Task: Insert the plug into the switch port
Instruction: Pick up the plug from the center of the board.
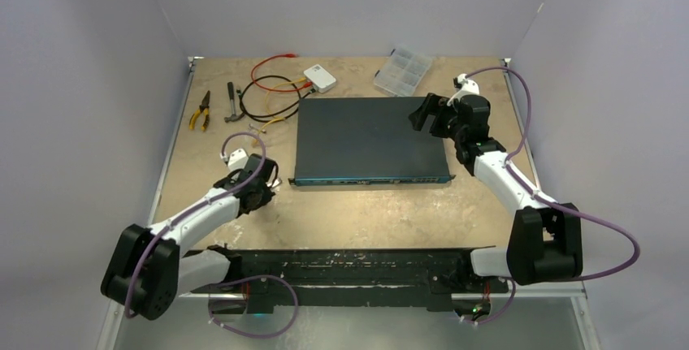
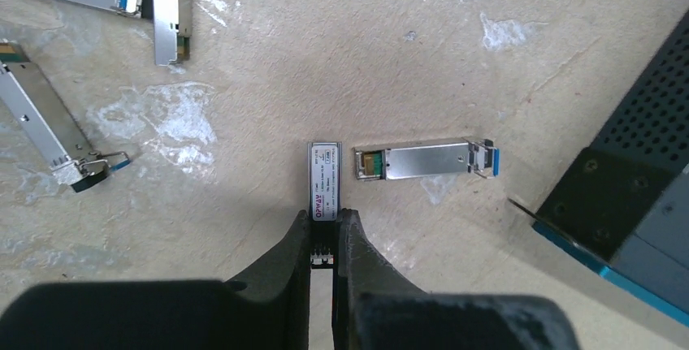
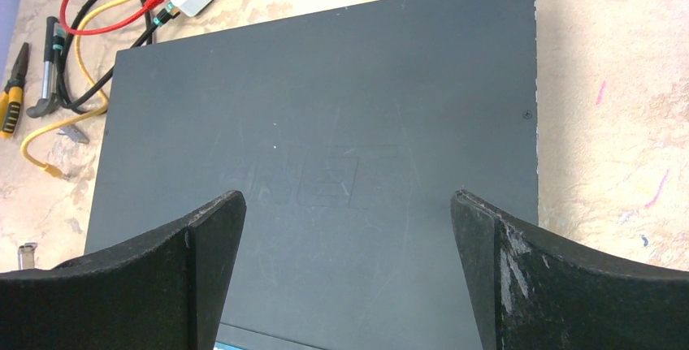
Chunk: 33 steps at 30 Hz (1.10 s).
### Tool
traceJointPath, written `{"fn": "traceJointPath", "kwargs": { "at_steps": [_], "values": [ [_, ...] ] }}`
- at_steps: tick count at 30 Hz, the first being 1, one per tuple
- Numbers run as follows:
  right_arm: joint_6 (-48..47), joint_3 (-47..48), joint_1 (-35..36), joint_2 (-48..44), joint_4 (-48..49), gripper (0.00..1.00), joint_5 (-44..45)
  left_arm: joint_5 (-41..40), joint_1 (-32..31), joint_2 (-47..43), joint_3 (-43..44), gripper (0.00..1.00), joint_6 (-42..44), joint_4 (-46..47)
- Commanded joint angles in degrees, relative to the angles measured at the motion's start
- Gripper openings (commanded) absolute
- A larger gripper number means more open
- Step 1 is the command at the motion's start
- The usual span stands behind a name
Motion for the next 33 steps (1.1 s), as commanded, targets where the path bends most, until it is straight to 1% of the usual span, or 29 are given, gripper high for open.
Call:
{"fn": "traceJointPath", "kwargs": {
  "at_steps": [1,4,7,11,16,21,27,30,33],
  "values": [
    [-1.4,1.3,0.5,-2.3,1.3,0.98,-1.3,1.3,0.2,-7.7,-0.9,0.00,-0.8,-1.0],
    [-1.9,1.3,1.1,-2.8,1.6,0.97,-3.6,3.1,0.2,-13.3,-0.6,0.00,1.1,-0.6],
    [-2.3,0.9,2.0,-3.5,2.9,0.96,-7.4,6.5,0.2,-18.1,0.2,0.00,4.8,2.8],
    [-2.2,-0.2,3.4,-4.8,5.6,0.94,-12.8,11.8,0.2,-20.5,1.6,0.00,9.1,7.9],
    [-2.4,-2.5,7.5,-7.6,8.7,0.93,-15.4,21.1,0.2,-20.5,1.0,0.00,11.4,19.2],
    [1.5,-6.8,12.1,-8.9,14.8,0.91,-19.0,28.0,0.2,-18.8,-1.6,0.00,7.1,30.8],
    [5.3,-11.6,21.2,-7.8,22.8,0.87,-16.3,34.0,0.1,-15.0,-3.4,0.00,1.5,41.0],
    [8.3,-14.6,24.0,-6.3,29.2,0.85,-17.2,35.8,-0.4,-13.2,-4.2,0.00,-0.7,46.5],
    [11.2,-16.6,26.2,-4.9,35.1,0.84,-18.3,36.6,-2.2,-11.4,-4.7,0.00,-1.6,52.3]
  ]
}}
